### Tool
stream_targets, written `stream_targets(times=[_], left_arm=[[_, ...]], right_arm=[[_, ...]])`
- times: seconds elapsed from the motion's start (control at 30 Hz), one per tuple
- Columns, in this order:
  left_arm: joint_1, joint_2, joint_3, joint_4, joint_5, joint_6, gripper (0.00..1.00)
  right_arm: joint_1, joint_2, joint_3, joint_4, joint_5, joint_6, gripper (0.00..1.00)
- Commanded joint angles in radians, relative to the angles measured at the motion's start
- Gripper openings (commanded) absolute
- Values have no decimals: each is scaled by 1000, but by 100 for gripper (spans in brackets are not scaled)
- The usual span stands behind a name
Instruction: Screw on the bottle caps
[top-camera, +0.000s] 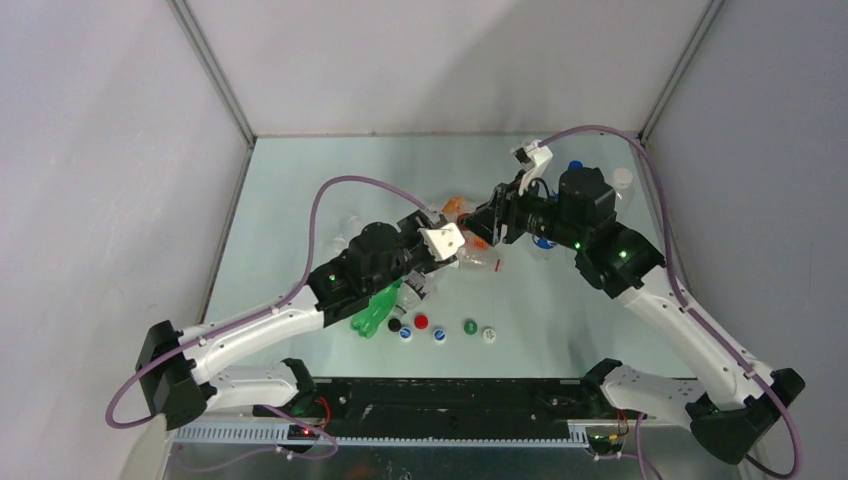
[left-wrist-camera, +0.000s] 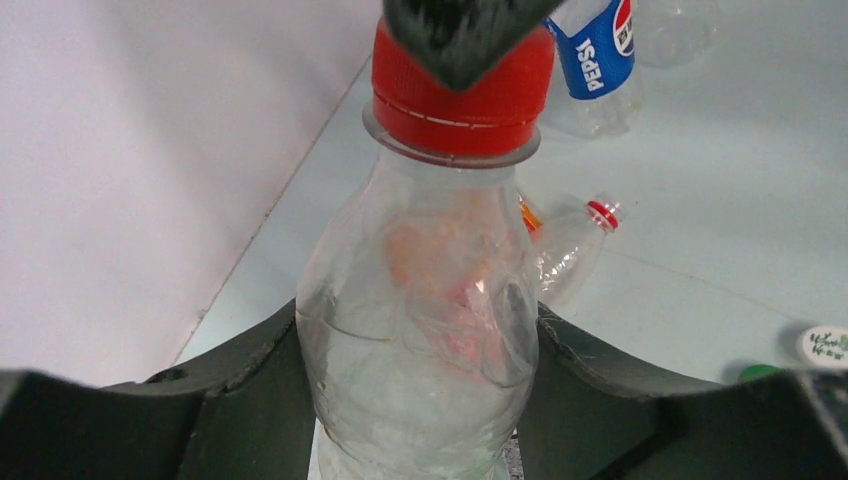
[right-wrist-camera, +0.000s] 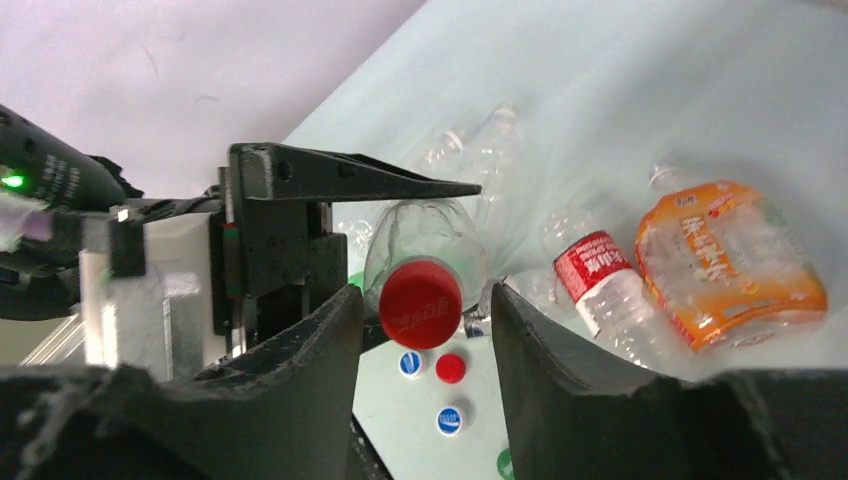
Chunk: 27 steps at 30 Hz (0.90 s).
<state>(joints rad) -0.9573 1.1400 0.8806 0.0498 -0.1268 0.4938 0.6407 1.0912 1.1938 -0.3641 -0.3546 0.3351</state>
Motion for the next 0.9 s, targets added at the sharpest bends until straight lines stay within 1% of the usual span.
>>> stream_targets(times=[0.0,0.1,0.3,0.37,0.53,0.87], left_arm=[[3,-17,-8,135,-13,-79,20],[3,-16,-5,142,16,-108,21],[3,-19,-7,167,50,-169,21],[3,-17,-5,170,59,-181,21],[3,-14,-7,181,83,-208,22],[3,-15,-27,200,111,-278,22]], right_arm=[[27,-44,-15,128,84,15,54],[60,-44,-38,154,118,17,61],[103,-27,-51,166,188,7,62],[116,-22,-57,170,211,2,60],[126,-21,-76,195,252,16,52],[133,-40,-96,249,310,26,50]])
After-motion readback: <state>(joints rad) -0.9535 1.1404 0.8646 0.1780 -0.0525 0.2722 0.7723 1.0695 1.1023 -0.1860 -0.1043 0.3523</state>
